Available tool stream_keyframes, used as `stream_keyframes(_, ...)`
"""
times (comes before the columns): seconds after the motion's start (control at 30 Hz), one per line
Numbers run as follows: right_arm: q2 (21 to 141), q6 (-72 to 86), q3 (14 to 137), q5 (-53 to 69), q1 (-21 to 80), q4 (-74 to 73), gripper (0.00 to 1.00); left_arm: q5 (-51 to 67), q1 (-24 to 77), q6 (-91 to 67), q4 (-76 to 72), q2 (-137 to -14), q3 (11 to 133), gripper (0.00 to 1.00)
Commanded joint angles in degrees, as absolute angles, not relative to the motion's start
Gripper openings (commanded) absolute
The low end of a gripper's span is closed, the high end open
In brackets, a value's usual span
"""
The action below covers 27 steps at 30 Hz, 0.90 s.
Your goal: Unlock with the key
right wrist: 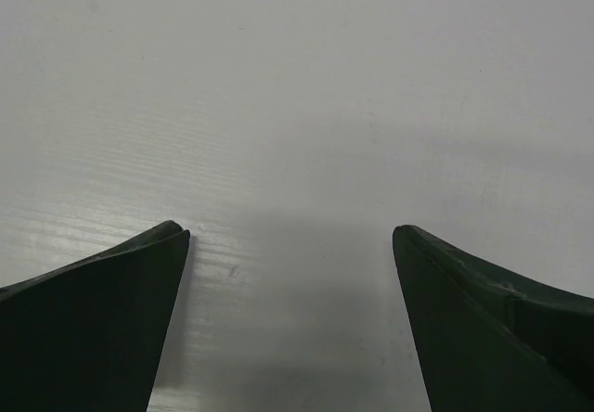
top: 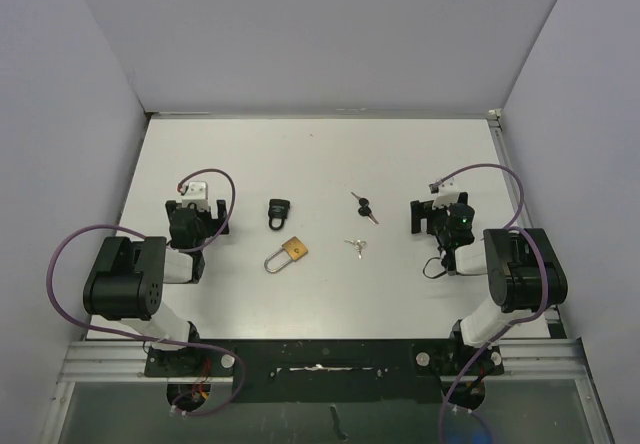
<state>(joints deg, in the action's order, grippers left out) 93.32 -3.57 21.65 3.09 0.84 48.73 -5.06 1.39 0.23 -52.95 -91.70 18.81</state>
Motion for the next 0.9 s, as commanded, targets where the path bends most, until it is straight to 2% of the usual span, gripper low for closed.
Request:
stream_keyframes(0.0, 93.2, -3.7, 22.8, 3.5, 1.1, 51.6, 0.98, -4.4, 1.1, -0.2, -56.2, -91.9, 20.0, 0.98)
stream_keyframes(0.77, 93.2, -3.4, 23.0, 4.2, 0.5, 51.1, 0.98, -4.0, 1.1, -0.4, -55.7, -92.0, 20.3, 0.98)
stream_keyframes(0.87, 89.9, -1.9, 24.6, -5.2, 2.5, 46.9, 0.98, -5.3, 1.1, -0.3, -55.7, -91.4, 20.2, 0.98)
